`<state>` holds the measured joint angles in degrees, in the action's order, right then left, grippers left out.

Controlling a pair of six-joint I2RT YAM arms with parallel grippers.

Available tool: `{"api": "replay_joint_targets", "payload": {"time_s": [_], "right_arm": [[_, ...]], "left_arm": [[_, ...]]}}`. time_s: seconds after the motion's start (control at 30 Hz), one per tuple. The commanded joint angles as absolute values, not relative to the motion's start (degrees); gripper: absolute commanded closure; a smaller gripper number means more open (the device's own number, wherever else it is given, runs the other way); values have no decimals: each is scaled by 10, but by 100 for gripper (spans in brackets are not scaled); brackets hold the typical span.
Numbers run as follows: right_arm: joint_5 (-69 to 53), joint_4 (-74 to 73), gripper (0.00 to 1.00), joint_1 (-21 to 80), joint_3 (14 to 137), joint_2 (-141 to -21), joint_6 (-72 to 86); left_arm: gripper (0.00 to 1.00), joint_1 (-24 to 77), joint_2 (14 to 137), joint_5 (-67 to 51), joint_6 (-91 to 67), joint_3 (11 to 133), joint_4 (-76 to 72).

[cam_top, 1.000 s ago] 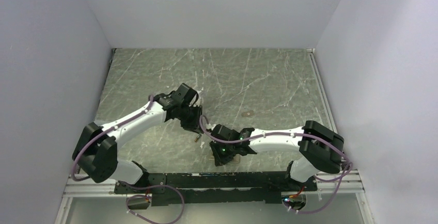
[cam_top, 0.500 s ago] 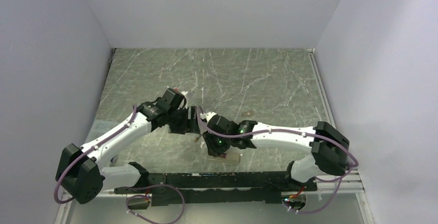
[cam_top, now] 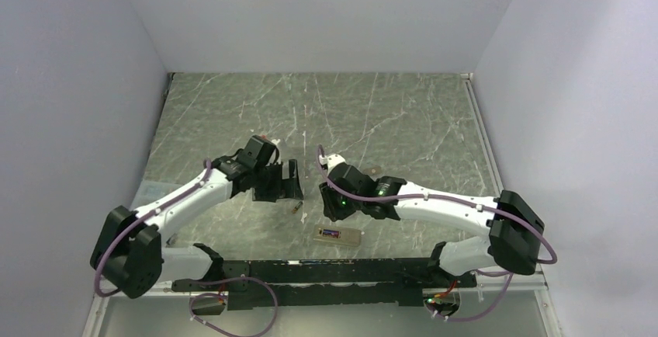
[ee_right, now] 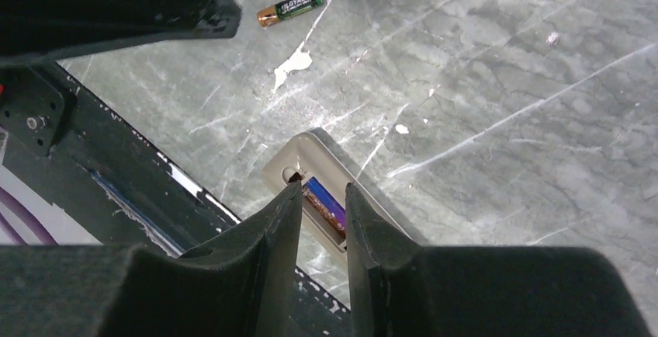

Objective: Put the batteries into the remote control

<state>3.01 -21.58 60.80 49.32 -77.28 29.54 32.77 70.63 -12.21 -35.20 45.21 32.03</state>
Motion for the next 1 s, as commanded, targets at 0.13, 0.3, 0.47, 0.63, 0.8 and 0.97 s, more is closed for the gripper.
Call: {"api": "replay_joint_targets", "payload": {"time_s": [0.13,0.3,0.47,0.63,0.8,0.97], "right_arm": [[62,-206,72,609,466,-715,310],[59,-196,73,609,443,-692,317],[64,-196,74,609,428,-677,323],[65,-192,74,609,413,-659,328],[65,-189,74,608,398,-646,333],[66,-190,74,608,382,-628,337]], "left_arm": [[22,324,795,-141,-351,478,271],[34,324,829,-146,-365,484,254],[38,325,853,-158,-382,486,243],[38,331,873,-154,-382,496,245],[38,352,895,-124,-382,519,264],[38,382,916,-59,-377,553,308]]}}
